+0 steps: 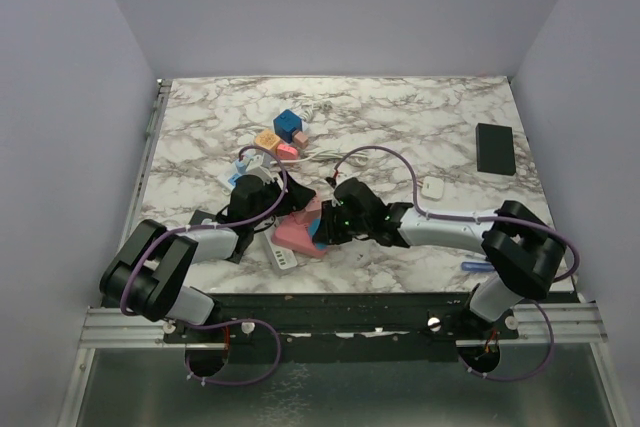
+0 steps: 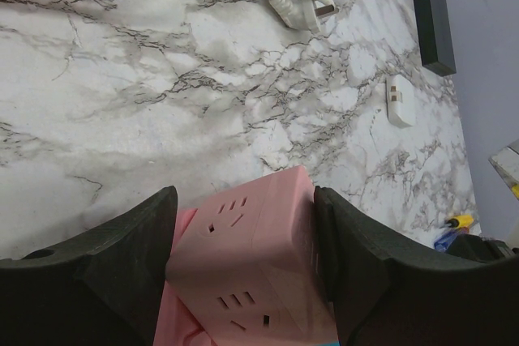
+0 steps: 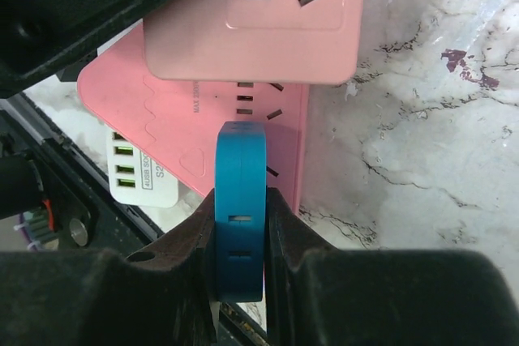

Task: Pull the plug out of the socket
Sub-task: Remove the plug from the socket.

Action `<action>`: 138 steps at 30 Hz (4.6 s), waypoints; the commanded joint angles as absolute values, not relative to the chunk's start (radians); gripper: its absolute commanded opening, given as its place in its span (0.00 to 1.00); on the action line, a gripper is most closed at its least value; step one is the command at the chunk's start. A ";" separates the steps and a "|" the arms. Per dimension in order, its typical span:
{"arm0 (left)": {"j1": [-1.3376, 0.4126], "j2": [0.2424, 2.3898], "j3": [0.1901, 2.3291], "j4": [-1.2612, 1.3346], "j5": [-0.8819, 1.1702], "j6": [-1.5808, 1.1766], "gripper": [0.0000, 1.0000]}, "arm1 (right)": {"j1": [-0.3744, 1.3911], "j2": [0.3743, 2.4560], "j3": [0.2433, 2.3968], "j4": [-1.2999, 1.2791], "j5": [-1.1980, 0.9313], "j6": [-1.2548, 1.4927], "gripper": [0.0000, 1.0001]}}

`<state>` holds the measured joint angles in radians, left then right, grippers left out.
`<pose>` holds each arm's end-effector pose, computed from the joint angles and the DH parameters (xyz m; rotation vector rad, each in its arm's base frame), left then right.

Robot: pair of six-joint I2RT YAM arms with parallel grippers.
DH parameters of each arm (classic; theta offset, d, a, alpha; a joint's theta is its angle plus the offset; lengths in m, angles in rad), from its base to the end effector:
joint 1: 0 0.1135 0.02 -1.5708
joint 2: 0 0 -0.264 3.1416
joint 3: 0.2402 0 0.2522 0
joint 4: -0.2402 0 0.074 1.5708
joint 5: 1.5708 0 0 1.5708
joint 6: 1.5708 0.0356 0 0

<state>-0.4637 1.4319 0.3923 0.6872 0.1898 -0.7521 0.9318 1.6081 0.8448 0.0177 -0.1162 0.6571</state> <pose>0.2309 -0.1230 0.1565 -0.1593 2.0416 -0.9739 0.1927 0.2663 0.1771 -0.4053 2.4674 0.8825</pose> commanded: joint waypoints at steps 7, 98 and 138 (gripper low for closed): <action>-0.469 1.466 0.369 0.632 0.189 -0.740 0.26 | 1.018 1.597 0.906 -0.140 0.195 0.566 0.00; -0.468 1.447 0.374 0.611 0.221 -0.667 0.25 | 1.072 1.575 0.983 -0.168 0.206 0.525 0.00; -0.471 1.456 0.350 0.630 0.237 -0.621 0.24 | 0.884 1.534 0.847 0.002 -0.109 0.477 0.00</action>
